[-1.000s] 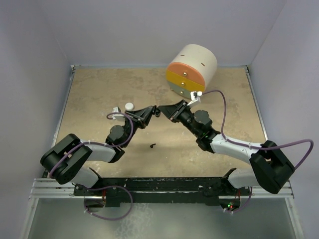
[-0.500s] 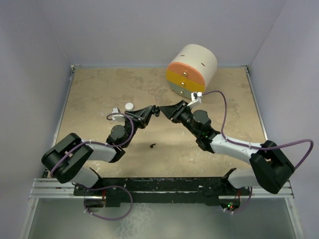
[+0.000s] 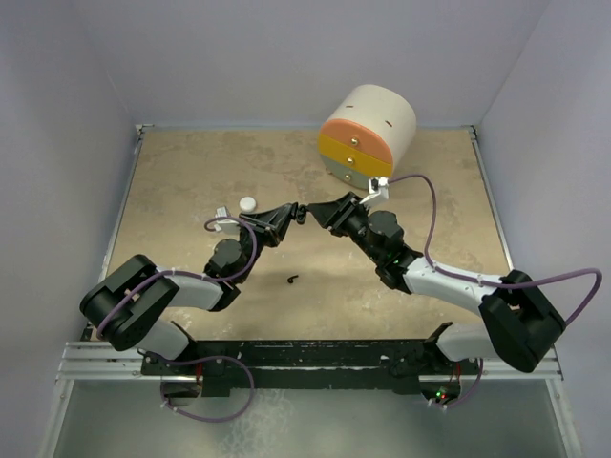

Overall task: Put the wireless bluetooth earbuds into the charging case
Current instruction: Place the earbud in the charging case.

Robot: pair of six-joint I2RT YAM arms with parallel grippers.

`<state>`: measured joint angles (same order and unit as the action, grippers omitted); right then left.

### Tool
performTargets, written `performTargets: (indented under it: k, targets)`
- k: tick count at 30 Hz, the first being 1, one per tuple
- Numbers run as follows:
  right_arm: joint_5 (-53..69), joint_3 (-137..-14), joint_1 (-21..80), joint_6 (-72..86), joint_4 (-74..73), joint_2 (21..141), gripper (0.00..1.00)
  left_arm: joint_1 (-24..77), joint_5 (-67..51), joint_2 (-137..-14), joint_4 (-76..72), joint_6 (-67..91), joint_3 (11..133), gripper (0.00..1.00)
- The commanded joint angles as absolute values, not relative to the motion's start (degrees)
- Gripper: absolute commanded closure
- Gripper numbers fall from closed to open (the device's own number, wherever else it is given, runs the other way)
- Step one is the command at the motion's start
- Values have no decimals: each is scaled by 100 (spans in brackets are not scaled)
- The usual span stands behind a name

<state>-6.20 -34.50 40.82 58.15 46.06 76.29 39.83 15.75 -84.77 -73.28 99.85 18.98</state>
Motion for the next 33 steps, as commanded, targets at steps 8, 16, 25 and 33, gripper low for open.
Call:
performTargets:
  k: [8, 16, 25, 33]
  targets:
    - [-1877, -3982, 4025, 4982, 3330, 7138, 52, 4001, 1989, -7958, -6389, 9673, 2122, 100]
    - [-2269, -4803, 4093, 4187, 1951, 7990, 44, 4003, 2155, -7765, -5482, 9434, 2419, 100]
    - [-2304, -4836, 4321, 3858, 1540, 8040, 37, 4003, 2344, -7791, -4939, 9355, 2706, 100]
    - [-2265, -4870, 4554, 3703, 1544, 8070, 35, 4006, 2236, -8146, -4997, 9334, 2927, 100]
